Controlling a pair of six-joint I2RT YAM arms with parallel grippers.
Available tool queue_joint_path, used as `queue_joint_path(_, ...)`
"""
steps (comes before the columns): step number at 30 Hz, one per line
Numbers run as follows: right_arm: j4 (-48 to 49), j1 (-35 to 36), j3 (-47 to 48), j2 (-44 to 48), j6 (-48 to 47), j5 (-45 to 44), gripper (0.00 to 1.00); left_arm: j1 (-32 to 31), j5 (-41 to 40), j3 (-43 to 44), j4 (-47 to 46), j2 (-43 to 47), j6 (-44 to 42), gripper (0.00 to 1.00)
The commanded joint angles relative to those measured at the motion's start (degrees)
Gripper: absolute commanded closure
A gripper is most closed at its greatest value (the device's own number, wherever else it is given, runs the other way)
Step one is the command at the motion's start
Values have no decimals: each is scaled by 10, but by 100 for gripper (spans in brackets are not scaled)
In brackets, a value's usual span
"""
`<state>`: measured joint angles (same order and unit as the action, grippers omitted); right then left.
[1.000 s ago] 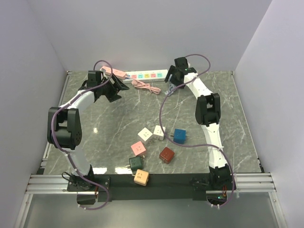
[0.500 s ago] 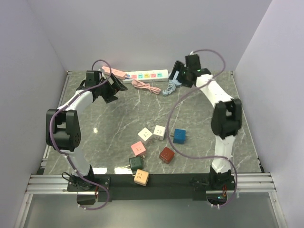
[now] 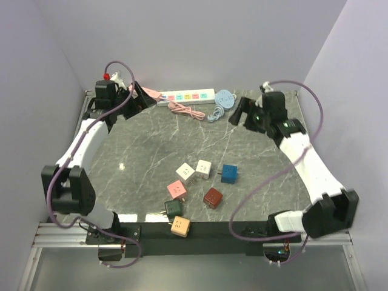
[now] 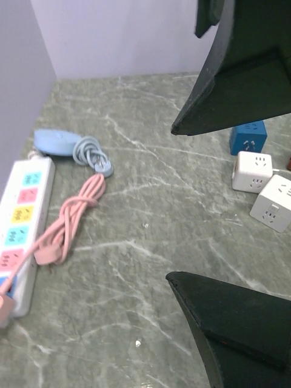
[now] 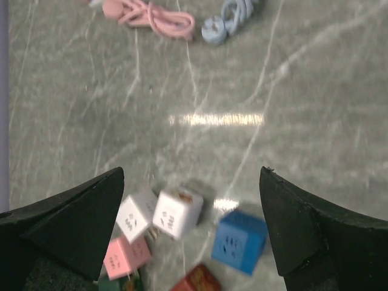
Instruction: Pull the plug off the socket
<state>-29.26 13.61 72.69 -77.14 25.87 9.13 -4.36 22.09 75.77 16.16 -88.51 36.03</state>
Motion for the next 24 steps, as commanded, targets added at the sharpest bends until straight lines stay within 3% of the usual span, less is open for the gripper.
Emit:
queue_joint_path(1, -7, 0, -48, 127, -8, -4, 2, 1, 8, -39, -45, 50, -7, 1)
queue_joint_path(8, -61, 1, -148, 274, -24, -6, 1, 1, 28, -102, -65, 95, 6, 1)
queue_joint_path(17, -119, 1, -206, 436, -35, -9, 0, 0, 2, -180, -83, 213, 53, 1)
queue_joint_path(24, -144, 18, -239, 513, 2, -102, 0, 0, -27, -223, -48, 313, 54, 1)
